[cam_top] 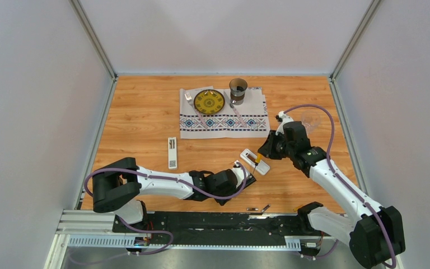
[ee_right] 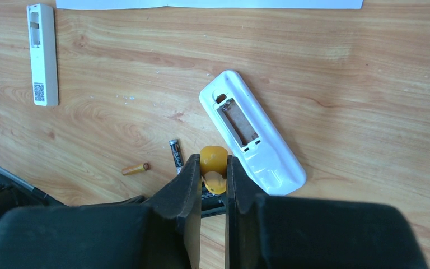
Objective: Unload the batteries from the remote control
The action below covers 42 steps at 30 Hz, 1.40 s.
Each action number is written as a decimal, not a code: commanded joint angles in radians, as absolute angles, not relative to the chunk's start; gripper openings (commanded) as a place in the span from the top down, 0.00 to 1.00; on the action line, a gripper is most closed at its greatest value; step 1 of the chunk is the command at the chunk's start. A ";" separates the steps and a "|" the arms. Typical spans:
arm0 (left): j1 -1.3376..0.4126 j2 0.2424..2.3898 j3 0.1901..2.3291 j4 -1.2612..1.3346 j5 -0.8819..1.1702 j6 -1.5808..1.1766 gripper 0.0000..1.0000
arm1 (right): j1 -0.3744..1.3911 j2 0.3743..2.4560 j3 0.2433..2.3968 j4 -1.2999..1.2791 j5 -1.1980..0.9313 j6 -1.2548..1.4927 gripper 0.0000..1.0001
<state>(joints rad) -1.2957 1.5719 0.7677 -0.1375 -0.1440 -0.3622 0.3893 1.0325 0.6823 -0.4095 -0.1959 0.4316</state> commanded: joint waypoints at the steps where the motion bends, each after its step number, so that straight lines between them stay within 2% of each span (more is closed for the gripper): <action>1: -1.298 1.606 0.756 -0.224 -0.135 -0.382 0.94 | 0.390 1.014 0.718 -0.365 -0.167 0.403 1.00; 3: -1.298 1.597 0.758 -0.241 -0.146 -0.379 0.77 | 0.390 1.012 0.715 -0.365 -0.175 0.403 1.00; 4: -1.298 1.592 0.759 -0.247 -0.155 -0.377 0.61 | 0.390 1.009 0.715 -0.364 -0.179 0.403 1.00; 6: -1.298 1.569 0.770 -0.253 -0.160 -0.367 0.49 | 0.390 1.008 0.715 -0.367 -0.186 0.405 1.00; 7: -1.298 1.562 0.776 -0.253 -0.167 -0.362 0.39 | 0.390 1.003 0.715 -0.368 -0.187 0.405 1.00; 10: -1.298 1.549 0.807 -0.236 -0.182 -0.342 0.29 | 0.390 0.994 0.713 -0.370 -0.189 0.402 1.00; 17: -1.296 1.652 0.943 -0.250 -0.175 -0.282 0.27 | 0.390 0.974 0.712 -0.379 -0.202 0.410 1.00; 21: -1.293 1.700 0.991 -0.275 -0.147 -0.285 0.33 | 0.390 0.962 0.712 -0.390 -0.201 0.413 1.00; 31: -1.296 1.638 0.867 -0.230 -0.066 -0.376 0.32 | 0.388 0.962 0.710 -0.385 -0.210 0.420 1.00; 42: -1.324 1.614 0.865 -0.233 -0.038 -0.403 0.32 | 0.388 0.966 0.710 -0.380 -0.222 0.426 1.00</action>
<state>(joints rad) -1.3025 1.6344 0.8711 -0.2195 -0.0792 -0.3790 0.3893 0.9737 0.6823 -0.4107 -0.2108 0.4213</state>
